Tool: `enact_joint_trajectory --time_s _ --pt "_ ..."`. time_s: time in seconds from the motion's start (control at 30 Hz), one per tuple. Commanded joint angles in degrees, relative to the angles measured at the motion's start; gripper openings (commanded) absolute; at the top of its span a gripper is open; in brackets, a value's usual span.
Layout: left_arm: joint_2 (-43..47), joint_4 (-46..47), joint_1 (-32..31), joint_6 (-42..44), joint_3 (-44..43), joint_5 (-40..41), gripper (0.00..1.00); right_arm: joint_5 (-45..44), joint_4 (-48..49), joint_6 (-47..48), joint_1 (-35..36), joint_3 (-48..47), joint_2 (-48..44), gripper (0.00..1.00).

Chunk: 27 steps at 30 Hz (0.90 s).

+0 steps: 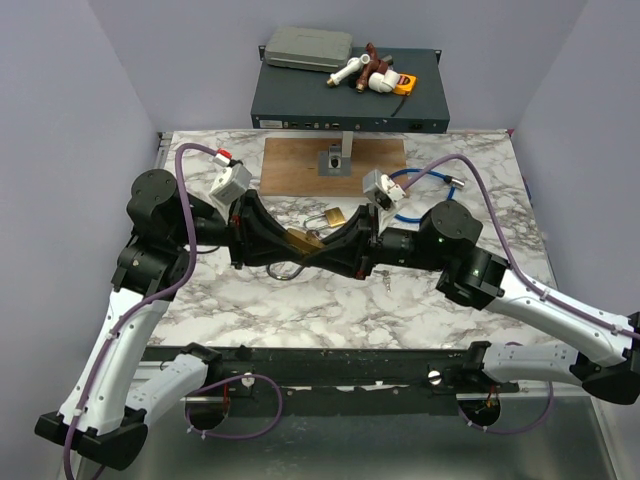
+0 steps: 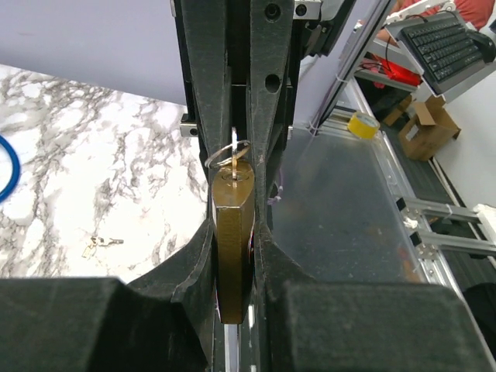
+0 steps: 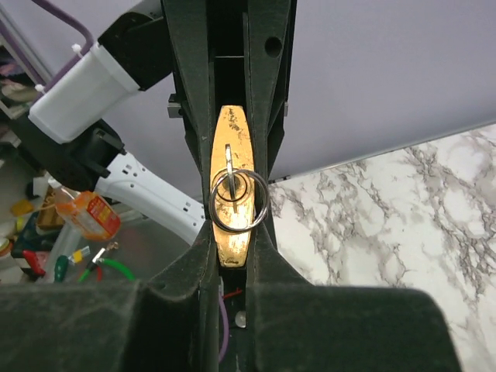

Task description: Unlock with the key

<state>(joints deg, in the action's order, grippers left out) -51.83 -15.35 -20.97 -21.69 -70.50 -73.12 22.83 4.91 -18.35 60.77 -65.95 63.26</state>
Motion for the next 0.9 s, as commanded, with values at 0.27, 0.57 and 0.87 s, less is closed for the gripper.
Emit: enact_joint_trajectory --time_s 0.27,0.57,0.87 --pt "0.6 -5.8 0.0 5.7 -3.4 0.0 0.39 0.2 6.8 -2.8 0.5 1.6 -1.5 0.01" --pt "2.0 -16.1 0.1 13.5 -6.1 3.3 0.68 -2.0 7.7 -3.0 0.4 3.5 -3.2 0.01" --pt "5.2 -26.9 0.9 27.4 -6.1 21.9 0.88 -5.1 5.1 -0.9 0.4 2.6 -6.1 0.01"
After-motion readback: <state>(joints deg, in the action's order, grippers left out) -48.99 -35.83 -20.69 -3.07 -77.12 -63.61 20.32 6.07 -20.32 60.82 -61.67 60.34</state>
